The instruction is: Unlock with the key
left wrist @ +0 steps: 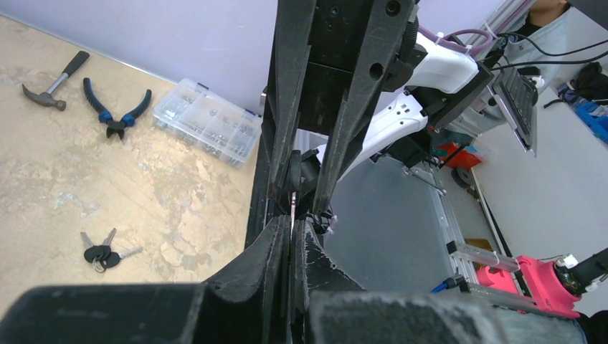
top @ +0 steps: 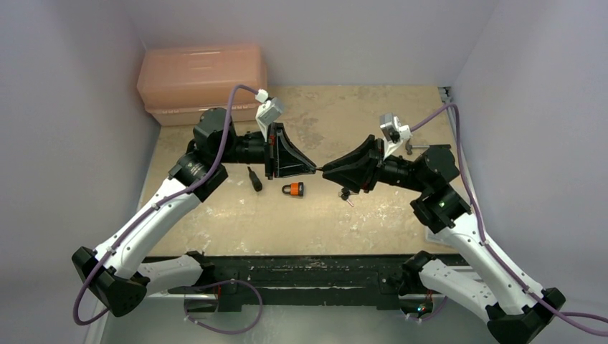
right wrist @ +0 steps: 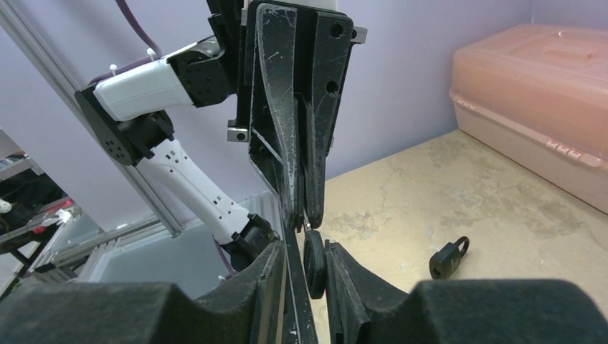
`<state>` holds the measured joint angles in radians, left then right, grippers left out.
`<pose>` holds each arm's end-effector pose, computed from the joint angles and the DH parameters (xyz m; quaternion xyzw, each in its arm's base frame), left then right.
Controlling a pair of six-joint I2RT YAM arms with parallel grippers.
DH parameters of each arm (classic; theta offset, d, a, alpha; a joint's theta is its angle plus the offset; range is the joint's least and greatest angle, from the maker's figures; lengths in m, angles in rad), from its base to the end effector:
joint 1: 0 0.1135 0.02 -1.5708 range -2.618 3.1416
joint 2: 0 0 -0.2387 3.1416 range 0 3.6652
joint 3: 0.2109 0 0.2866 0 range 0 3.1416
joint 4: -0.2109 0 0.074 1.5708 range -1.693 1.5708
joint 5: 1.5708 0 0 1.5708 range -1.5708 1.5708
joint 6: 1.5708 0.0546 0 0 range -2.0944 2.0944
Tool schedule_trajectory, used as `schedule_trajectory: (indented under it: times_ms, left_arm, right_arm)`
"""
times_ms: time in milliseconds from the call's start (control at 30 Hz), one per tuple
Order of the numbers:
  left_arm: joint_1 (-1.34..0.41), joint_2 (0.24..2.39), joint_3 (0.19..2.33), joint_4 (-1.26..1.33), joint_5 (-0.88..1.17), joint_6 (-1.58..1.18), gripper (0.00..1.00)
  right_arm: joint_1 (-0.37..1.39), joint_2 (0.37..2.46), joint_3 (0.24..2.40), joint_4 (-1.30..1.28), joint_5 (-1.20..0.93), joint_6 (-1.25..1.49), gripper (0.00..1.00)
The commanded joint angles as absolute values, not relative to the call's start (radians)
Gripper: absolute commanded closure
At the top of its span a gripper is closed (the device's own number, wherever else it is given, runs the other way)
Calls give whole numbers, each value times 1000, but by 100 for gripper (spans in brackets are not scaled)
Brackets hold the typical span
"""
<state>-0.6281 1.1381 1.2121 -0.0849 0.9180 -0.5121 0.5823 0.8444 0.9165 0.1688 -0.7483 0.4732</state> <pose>0.2190 -0.2126 0.4096 0.3480 0.6182 -0.6054 0.3607 0.1862 0.1671 0.3992 -0.3185 0.5578 0.5637 0.5193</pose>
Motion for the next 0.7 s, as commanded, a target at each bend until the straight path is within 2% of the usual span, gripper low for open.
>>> schedule_trajectory:
  times_ms: [0,233,333,400,467,500,600,667]
  left_arm:
    - [-620,1122,1194,-39,926,-521,100]
    - [-621,1128,1181,-39,915,-520,100]
    - [-621,1134,1177,-36,915,-521,100]
    - [-620,1137,1179,-34,914,-523,100]
    - [-621,1138,1180,-35,912,-523,100]
    - [-621,1140,1181,-34,910,-523,100]
    - [-621,1145,1187,-46,903,-523,100]
    - [-621,1147,1195,-74,893,-512,91]
  right_arm:
    - [584,842,941,258,-772,499,70]
    - [584,846,924,280,-770,512,86]
    - [584,849,922,288,-779,518,83]
    - [583,848,918,290,-780,518,85]
    - [583,847,915,289,-783,516,93]
    - [583,847,915,285,-784,513,100]
    - [583,847,908,266,-772,501,100]
    - [584,841,901,252,-754,498,100]
